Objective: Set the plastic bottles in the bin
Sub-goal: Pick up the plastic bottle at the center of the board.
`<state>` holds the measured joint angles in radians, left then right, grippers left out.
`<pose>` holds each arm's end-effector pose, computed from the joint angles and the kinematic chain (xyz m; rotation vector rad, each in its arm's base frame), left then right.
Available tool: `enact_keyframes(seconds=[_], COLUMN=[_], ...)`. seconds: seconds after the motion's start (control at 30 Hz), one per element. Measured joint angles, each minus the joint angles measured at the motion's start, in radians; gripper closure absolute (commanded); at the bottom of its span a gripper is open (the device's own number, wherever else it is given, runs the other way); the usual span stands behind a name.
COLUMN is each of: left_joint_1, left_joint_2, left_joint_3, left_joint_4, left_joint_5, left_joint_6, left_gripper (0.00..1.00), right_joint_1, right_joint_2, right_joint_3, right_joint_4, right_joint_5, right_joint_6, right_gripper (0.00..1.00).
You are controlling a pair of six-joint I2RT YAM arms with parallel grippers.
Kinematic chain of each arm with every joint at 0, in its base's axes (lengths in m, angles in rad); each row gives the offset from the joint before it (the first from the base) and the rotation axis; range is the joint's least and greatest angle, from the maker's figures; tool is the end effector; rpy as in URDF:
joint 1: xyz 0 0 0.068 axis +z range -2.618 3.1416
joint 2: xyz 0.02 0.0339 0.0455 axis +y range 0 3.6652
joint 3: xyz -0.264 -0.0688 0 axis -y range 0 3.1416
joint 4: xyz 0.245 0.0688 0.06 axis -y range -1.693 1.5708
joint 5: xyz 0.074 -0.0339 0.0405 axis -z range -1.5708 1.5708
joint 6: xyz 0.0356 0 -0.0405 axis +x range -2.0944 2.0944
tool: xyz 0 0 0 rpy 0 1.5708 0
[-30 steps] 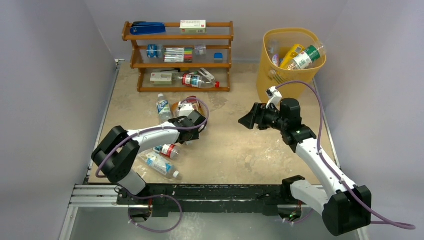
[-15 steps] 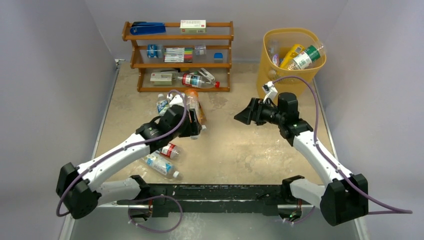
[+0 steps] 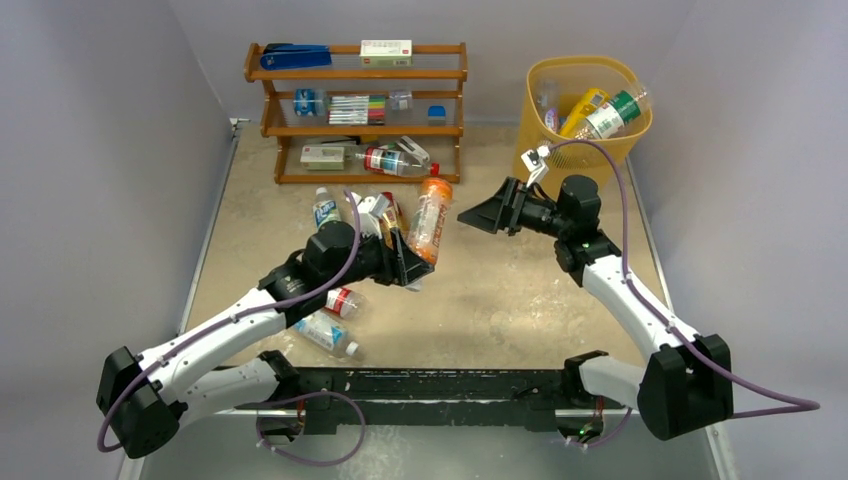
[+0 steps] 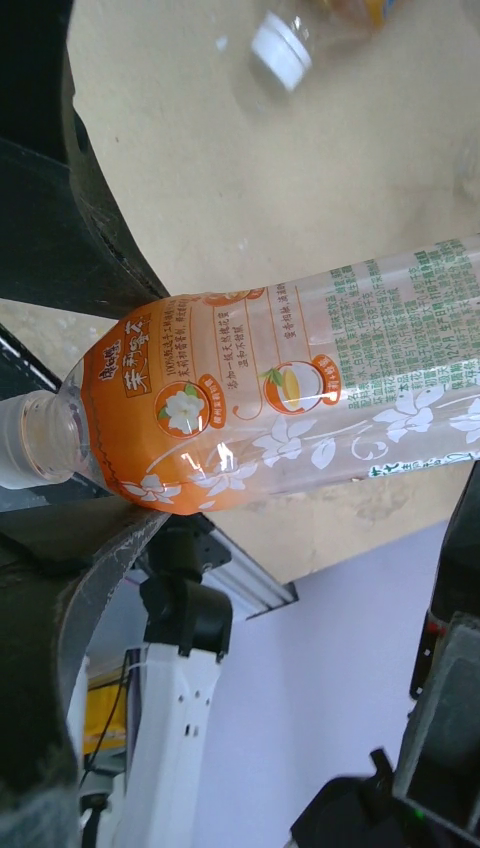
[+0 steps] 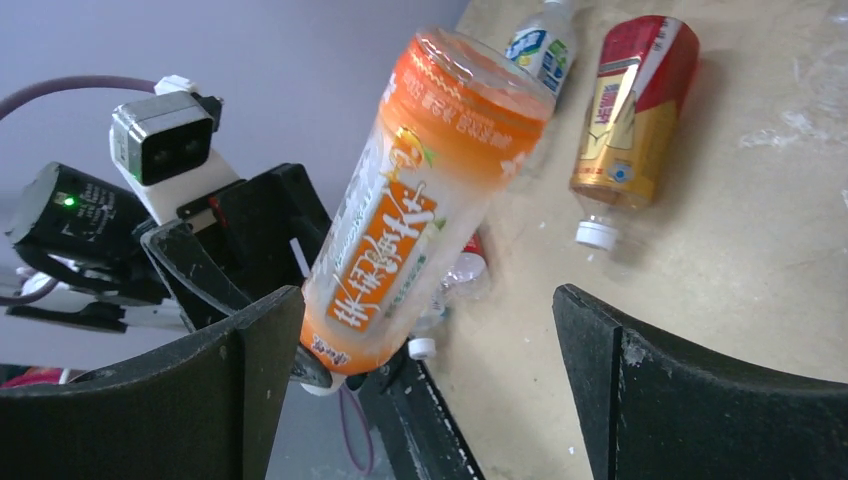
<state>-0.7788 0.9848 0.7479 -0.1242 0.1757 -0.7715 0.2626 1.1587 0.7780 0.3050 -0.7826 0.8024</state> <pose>0.1581 -0.1648 0.2958 0.1367 2.1179 -1.1581 0.2474 0.0925 0.3126 -0.1750 1.8283 1.4171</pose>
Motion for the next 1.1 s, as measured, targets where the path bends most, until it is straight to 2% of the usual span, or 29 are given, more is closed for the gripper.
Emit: enact_keyframes(seconds=[0.23,0.5,0.57,0.67,0.83,0.9,1.03,1.1], left_joint_1=[-0.053,-0.135,-0.153,-0.163,-0.166,-0.166,-0.167,-0.167], left_joint_2=[0.011,0.079,0.095,0.109,0.109,0.109,0.109,0.108], left_joint_3=[-0.011,-0.011,-0.011,-0.011,-0.011,-0.008,0.023,0.054], left_joint_4=[0.133,0.195,0.204,0.217,0.227,0.226,0.179,0.128], left_joint_5=[0.076,0.072,0.071,0.07,0.054,0.05,0.03,-0.009], left_joint_6=[-0.023,-0.031,-0.031,-0.03,-0.029,-0.026,-0.002,0.012], left_gripper=[0.5,0.5,0.5,0.5,0.47,0.41,0.25,0.23], right_joint_1=[0.0,0.001,0.001,0.001,0.001,0.001,0.006,0.008], right_joint_2=[0.016,0.034,0.034,0.034,0.033,0.033,0.033,0.033], right_joint_3=[0.017,0.024,0.024,0.024,0.026,0.033,0.071,0.107], right_joint_4=[0.045,0.066,0.073,0.077,0.074,0.061,0.011,-0.034], right_joint_5=[-0.021,-0.023,-0.023,-0.021,-0.015,-0.012,0.008,0.022], right_joint_6=[0.038,0.064,0.07,0.075,0.075,0.066,0.034,0.014], right_gripper=[0.01,0.03,0.08,0.22,0.36,0.44,0.45,0.45])
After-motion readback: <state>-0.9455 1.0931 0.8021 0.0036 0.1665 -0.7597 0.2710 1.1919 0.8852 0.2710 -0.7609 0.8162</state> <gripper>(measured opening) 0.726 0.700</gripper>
